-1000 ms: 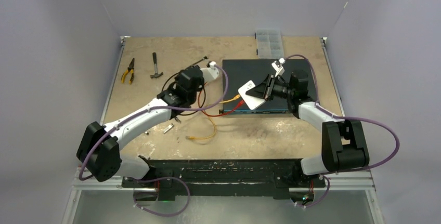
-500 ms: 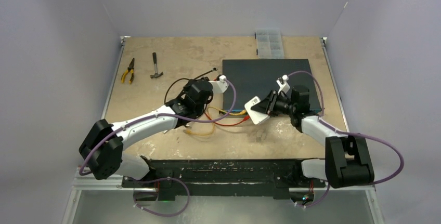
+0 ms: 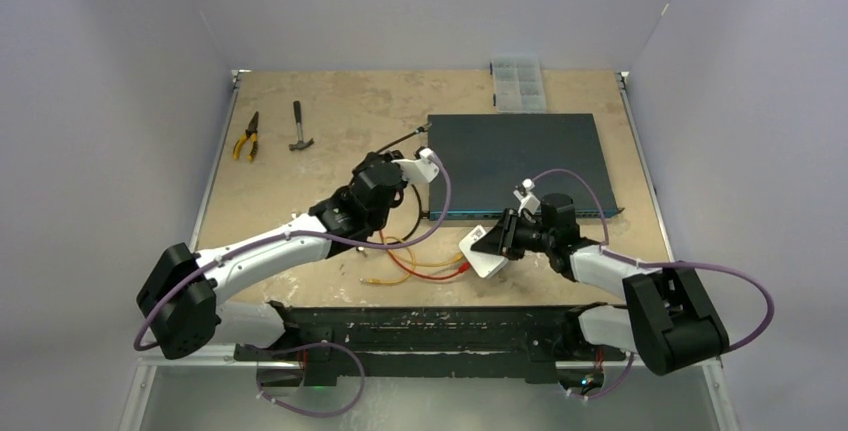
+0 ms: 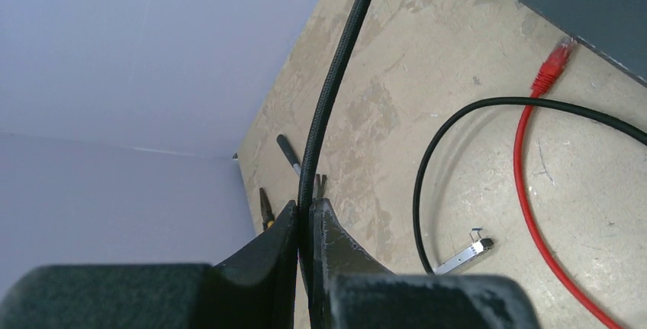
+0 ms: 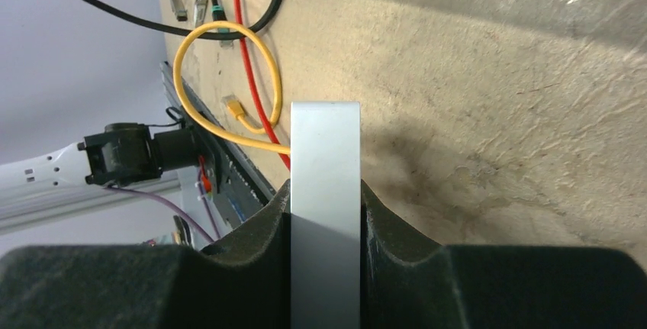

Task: Insert the plug into the switch port
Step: Place the switch port at the center of the board, then adjust the power at the center of the board.

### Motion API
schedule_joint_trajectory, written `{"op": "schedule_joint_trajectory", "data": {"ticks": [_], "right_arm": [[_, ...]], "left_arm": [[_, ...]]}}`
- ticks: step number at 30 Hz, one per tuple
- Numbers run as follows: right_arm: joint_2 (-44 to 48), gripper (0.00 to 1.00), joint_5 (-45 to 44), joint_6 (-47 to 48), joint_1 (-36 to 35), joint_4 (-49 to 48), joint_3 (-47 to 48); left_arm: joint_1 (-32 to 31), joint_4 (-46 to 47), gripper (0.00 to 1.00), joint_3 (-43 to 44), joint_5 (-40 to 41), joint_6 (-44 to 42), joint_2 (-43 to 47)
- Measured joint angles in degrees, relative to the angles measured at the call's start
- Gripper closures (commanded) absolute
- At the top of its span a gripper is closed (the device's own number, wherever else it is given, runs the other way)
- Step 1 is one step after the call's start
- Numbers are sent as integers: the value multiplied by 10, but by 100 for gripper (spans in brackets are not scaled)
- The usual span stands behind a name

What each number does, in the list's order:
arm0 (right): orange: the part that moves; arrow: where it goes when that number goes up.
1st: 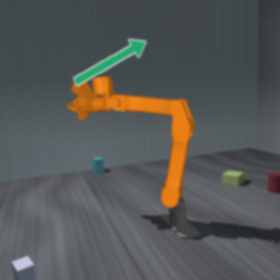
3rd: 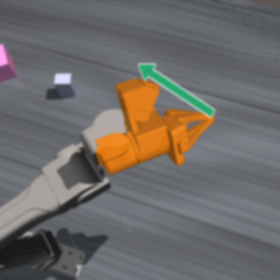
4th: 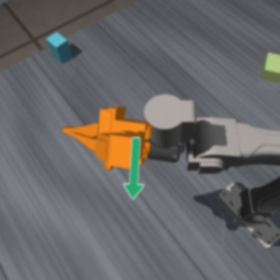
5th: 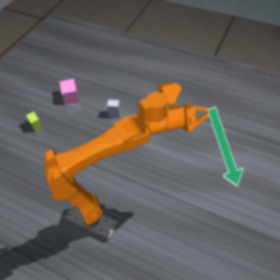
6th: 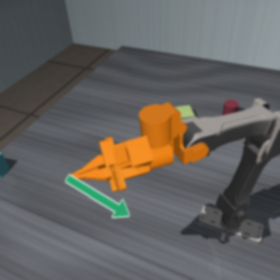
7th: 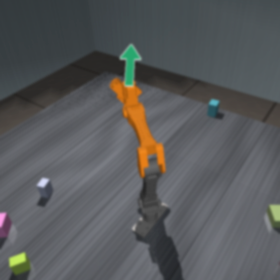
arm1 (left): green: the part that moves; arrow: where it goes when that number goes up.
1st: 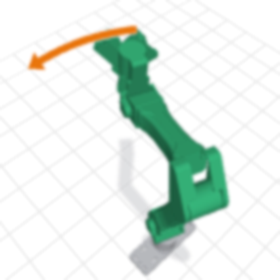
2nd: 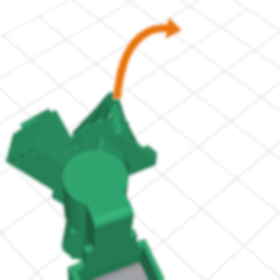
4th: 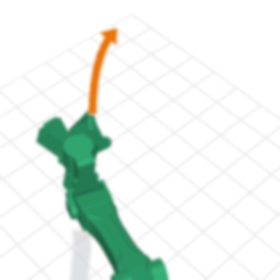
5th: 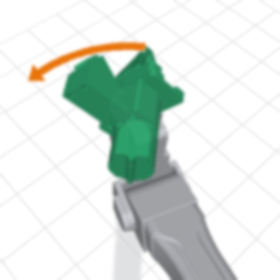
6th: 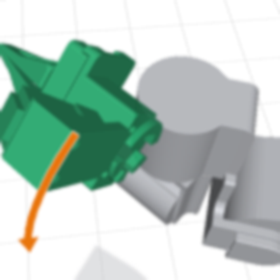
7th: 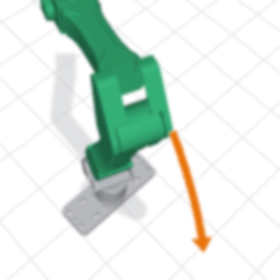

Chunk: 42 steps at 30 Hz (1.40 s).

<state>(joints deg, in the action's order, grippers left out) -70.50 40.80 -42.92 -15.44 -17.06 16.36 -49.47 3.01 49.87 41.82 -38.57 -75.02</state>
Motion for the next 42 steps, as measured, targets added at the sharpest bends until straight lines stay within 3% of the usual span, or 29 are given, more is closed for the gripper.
{"op": "schedule_joint_trajectory", "data": {"ticks": [13, 21, 28, 34, 37, 42], "right_arm": [[3, 43, -104, 19, -7, 53, 5], [54, 25, -190, 39, -7, 124, 22], [91, 12, -257, 60, -7, 196, 61], [127, 11, -271, 65, -7, 219, 87], [146, 11, -245, 50, -7, 187, 107], [137, 12, -179, -14, -7, 54, 120]], "left_arm": [[-17, 22, 100, -29, -5, -3, 40], [-21, 26, 100, -29, -7, -13, 40], [-23, 28, 100, -34, -7, -16, 40], [-27, 35, 100, -43, -15, -17, 41], [-31, 41, 100, -55, -24, -22, 48], [-44, 57, 100, -85, -52, -33, 75]]}}
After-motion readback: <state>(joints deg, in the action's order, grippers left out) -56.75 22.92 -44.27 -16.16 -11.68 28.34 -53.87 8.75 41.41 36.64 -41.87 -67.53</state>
